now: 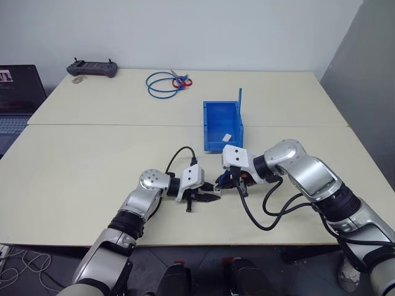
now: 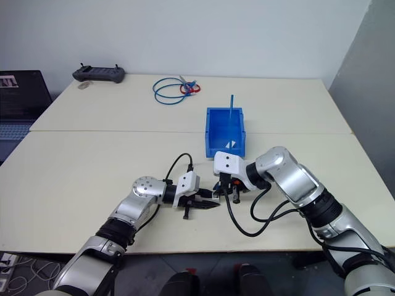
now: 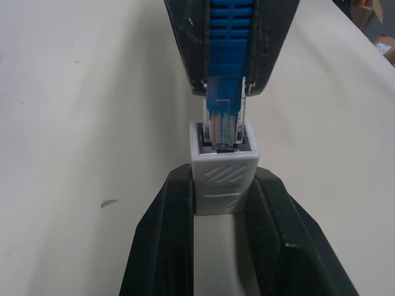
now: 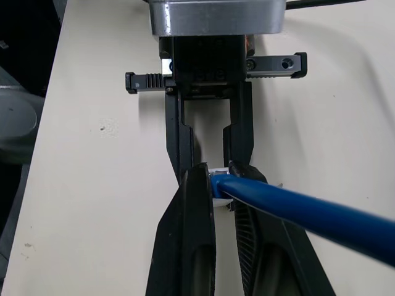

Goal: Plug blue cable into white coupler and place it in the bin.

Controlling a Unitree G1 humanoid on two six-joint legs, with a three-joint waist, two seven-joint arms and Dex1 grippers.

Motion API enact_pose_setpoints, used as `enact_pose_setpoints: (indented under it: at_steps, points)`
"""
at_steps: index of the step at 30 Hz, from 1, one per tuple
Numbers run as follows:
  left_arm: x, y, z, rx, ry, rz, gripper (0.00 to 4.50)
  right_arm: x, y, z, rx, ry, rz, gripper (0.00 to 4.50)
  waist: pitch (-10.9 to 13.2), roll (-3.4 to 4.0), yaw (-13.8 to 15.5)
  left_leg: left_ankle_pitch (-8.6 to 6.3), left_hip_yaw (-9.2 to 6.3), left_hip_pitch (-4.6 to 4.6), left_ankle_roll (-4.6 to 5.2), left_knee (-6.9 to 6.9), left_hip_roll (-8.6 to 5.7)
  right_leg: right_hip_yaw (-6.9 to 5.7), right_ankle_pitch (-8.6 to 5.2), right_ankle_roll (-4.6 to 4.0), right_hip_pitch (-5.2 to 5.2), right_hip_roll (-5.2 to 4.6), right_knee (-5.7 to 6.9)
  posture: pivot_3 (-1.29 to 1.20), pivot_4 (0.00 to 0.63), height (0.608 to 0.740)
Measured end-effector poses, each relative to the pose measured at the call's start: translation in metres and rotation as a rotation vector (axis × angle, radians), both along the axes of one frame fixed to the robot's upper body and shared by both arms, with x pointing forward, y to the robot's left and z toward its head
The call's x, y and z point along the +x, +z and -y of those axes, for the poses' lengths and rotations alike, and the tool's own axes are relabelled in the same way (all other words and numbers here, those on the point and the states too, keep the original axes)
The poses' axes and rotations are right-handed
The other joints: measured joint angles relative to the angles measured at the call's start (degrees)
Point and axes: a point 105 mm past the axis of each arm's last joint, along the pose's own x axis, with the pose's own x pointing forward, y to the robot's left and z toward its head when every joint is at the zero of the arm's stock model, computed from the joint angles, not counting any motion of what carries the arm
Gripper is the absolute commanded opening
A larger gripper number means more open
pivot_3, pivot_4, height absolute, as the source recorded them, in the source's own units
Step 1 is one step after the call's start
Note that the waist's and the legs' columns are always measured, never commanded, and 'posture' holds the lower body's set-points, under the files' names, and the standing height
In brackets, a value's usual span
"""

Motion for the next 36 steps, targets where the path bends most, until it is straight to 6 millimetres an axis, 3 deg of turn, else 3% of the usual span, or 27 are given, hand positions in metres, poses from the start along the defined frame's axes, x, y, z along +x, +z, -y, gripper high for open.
enact_pose_setpoints:
  at_steps: [15, 25, 36]
  points:
    - [-0.001, 0.000, 0.004, -0.006, -0.006, 0.007, 0.80, -0.003, 0.006, 0.004, -0.045, -0.016, 0.023, 0.15, 0.0, 0.00, 0.2, 0.00, -0.06, -0.11, 0.00, 0.01, -0.05, 0.00, 0.01, -0.02, -0.03, -0.06, -0.03, 0.00, 0.150, 0.740]
    - [0.000, 0.000, 0.003, -0.006, 0.001, 0.008, 0.80, -0.011, -0.001, 0.008, -0.083, -0.061, -0.073, 0.15, 0.0, 0.00, 0.1, 0.00, -0.04, -0.10, 0.00, 0.02, -0.04, -0.02, -0.01, 0.02, -0.06, -0.06, -0.02, 0.00, 0.150, 0.740]
    - [0.003, 0.001, 0.000, -0.007, 0.019, 0.013, 0.80, -0.001, 0.001, 0.001, -0.061, -0.095, -0.095, 0.15, 0.0, 0.00, 0.1, 0.00, -0.06, -0.13, 0.00, 0.02, -0.01, -0.02, 0.01, -0.02, -0.09, -0.05, -0.01, 0.00, 0.150, 0.740]
